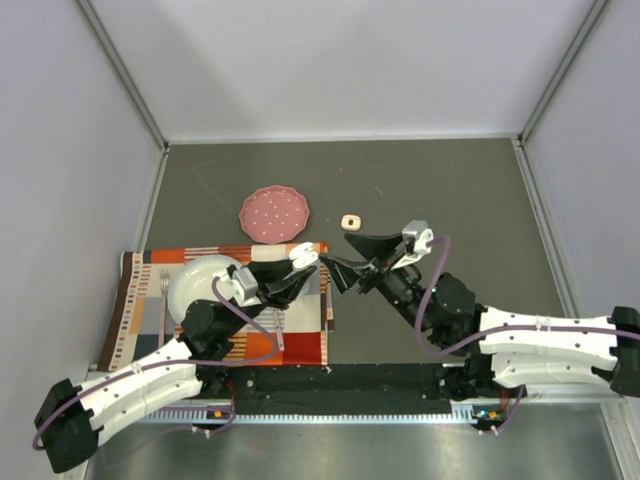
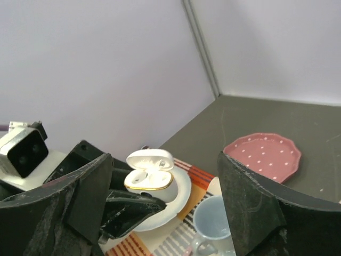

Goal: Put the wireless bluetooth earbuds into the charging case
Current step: Pick up the right earbud from the center of the board.

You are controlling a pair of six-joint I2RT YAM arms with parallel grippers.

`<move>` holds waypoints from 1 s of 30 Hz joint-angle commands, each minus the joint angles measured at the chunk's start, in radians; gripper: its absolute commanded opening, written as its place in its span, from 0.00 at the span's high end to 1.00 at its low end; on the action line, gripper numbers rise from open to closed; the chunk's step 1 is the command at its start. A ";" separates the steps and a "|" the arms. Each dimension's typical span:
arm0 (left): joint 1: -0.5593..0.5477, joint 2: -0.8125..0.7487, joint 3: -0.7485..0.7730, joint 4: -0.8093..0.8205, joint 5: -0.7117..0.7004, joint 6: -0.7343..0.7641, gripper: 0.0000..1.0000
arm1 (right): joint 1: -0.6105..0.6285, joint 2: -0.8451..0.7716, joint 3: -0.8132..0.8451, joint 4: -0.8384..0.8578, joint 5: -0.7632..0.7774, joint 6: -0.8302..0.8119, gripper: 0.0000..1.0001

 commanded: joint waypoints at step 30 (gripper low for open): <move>-0.003 -0.221 -0.008 -0.138 -0.100 0.017 1.00 | -0.564 0.255 0.319 -1.191 -0.143 0.657 0.01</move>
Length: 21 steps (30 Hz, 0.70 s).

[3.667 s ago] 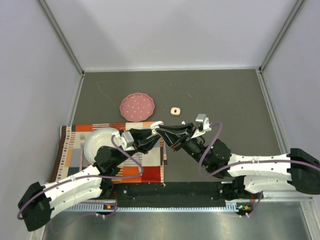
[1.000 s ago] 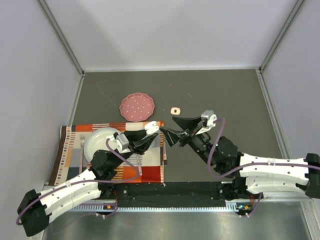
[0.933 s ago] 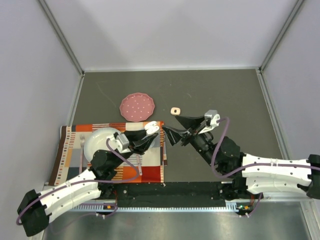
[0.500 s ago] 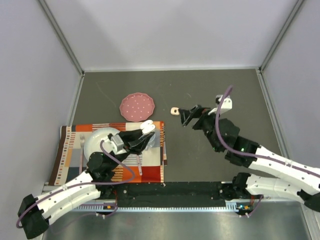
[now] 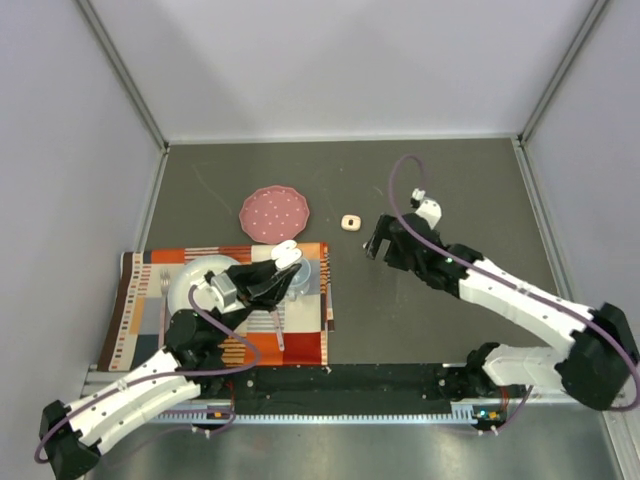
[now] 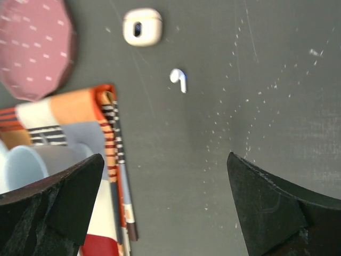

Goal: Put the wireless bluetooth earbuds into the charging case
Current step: Pick up the right earbud from the center of the board.

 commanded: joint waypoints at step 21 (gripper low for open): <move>-0.003 -0.071 0.000 -0.063 -0.073 0.079 1.00 | -0.218 0.479 0.154 0.250 -0.426 -0.658 0.31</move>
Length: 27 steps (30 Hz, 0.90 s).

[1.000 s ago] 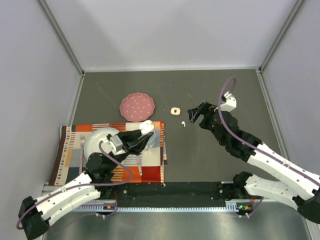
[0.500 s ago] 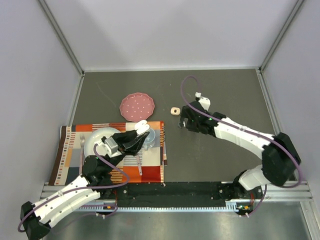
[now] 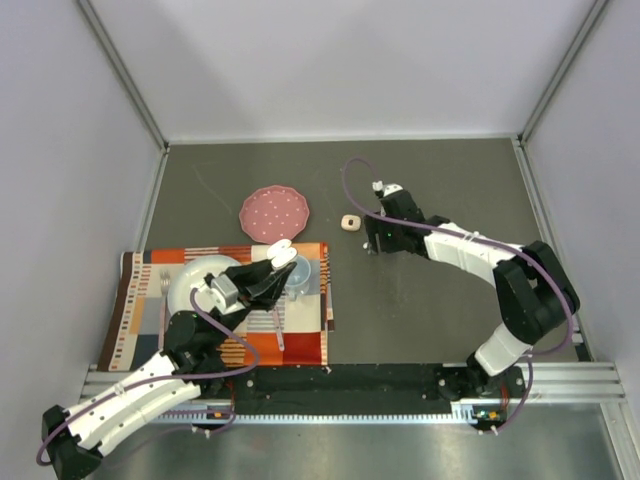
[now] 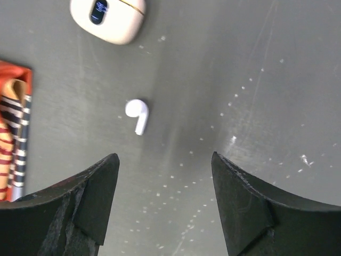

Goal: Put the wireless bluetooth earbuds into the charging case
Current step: Pick up the right earbud from the center of the board.

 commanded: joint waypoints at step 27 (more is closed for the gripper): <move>-0.004 -0.012 0.010 0.012 -0.042 0.026 1.00 | -0.042 0.180 0.120 0.122 -0.184 -0.154 0.55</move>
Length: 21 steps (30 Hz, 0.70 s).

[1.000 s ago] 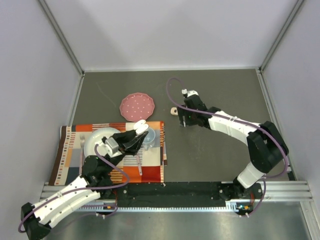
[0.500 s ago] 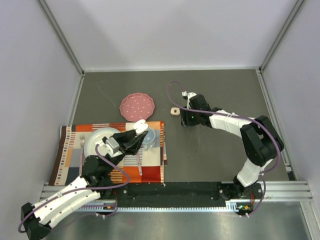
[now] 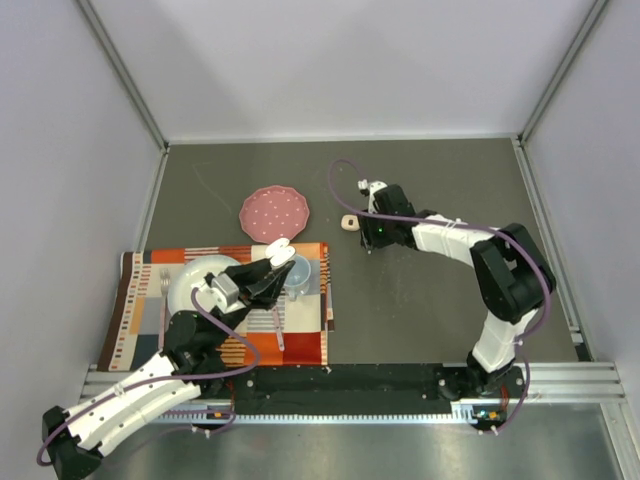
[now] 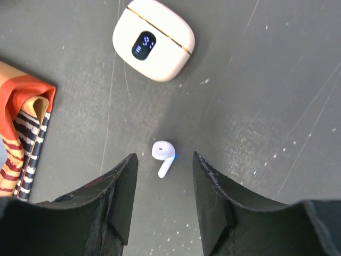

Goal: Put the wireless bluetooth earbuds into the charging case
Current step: Pick up the right earbud from the center of the board.

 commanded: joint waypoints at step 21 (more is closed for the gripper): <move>-0.003 0.028 0.005 0.059 -0.016 0.003 1.00 | 0.020 0.097 0.117 -0.044 0.014 -0.017 0.59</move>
